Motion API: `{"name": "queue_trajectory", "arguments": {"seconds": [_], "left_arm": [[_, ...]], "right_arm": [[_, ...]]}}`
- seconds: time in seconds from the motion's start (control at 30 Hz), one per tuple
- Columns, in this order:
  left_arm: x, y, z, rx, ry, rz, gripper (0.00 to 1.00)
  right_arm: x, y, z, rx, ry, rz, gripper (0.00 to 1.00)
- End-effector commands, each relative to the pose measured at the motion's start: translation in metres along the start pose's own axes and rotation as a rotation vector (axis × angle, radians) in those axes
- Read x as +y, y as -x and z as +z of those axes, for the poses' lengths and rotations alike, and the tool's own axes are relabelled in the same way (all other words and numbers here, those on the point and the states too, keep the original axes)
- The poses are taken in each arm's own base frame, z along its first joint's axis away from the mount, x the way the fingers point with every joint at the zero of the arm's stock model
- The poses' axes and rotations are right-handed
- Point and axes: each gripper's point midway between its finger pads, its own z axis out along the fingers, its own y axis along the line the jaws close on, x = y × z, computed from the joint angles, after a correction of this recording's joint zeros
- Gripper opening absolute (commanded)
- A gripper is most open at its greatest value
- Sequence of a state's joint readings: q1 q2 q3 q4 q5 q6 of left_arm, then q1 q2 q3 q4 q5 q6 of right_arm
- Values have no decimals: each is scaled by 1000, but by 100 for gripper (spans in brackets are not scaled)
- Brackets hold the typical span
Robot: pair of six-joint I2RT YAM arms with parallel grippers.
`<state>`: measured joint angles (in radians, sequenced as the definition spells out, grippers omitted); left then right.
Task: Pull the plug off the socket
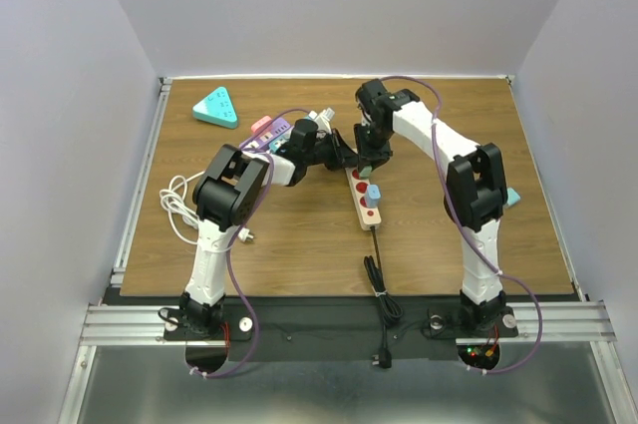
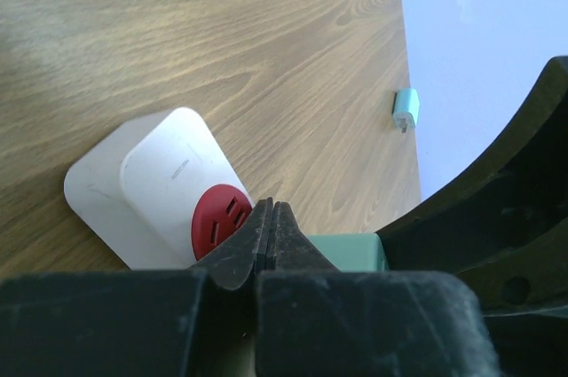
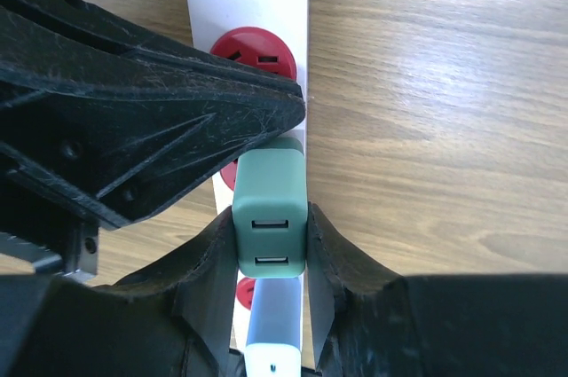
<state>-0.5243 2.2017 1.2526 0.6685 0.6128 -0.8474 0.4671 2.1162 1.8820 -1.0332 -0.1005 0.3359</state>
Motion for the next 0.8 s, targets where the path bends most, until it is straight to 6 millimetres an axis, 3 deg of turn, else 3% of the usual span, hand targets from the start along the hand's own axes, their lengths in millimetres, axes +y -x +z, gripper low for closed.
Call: {"name": "queue_trajectory", "arguments": {"seconds": [0.0, 0.17, 0.2, 0.4, 0.57, 0.67, 0.77], "left_arm": [[105, -97, -19, 235, 316, -116, 0], [108, -99, -21, 237, 331, -107, 0], [108, -99, -22, 238, 334, -106, 0], [111, -105, -23, 253, 346, -98, 0], [114, -106, -26, 250, 362, -90, 0], [114, -105, -26, 246, 364, -90, 0], [115, -105, -26, 247, 369, -89, 0]], "right_arm": [[16, 77, -101, -373, 60, 52, 0], [8, 73, -114, -389, 44, 71, 0], [-1, 72, -112, -393, 6, 83, 0], [-8, 68, -102, -374, -20, 106, 0], [-5, 85, -135, -470, -11, 113, 1], [-9, 83, -131, -464, -32, 114, 0], [-13, 81, -140, -487, -48, 131, 0]]}}
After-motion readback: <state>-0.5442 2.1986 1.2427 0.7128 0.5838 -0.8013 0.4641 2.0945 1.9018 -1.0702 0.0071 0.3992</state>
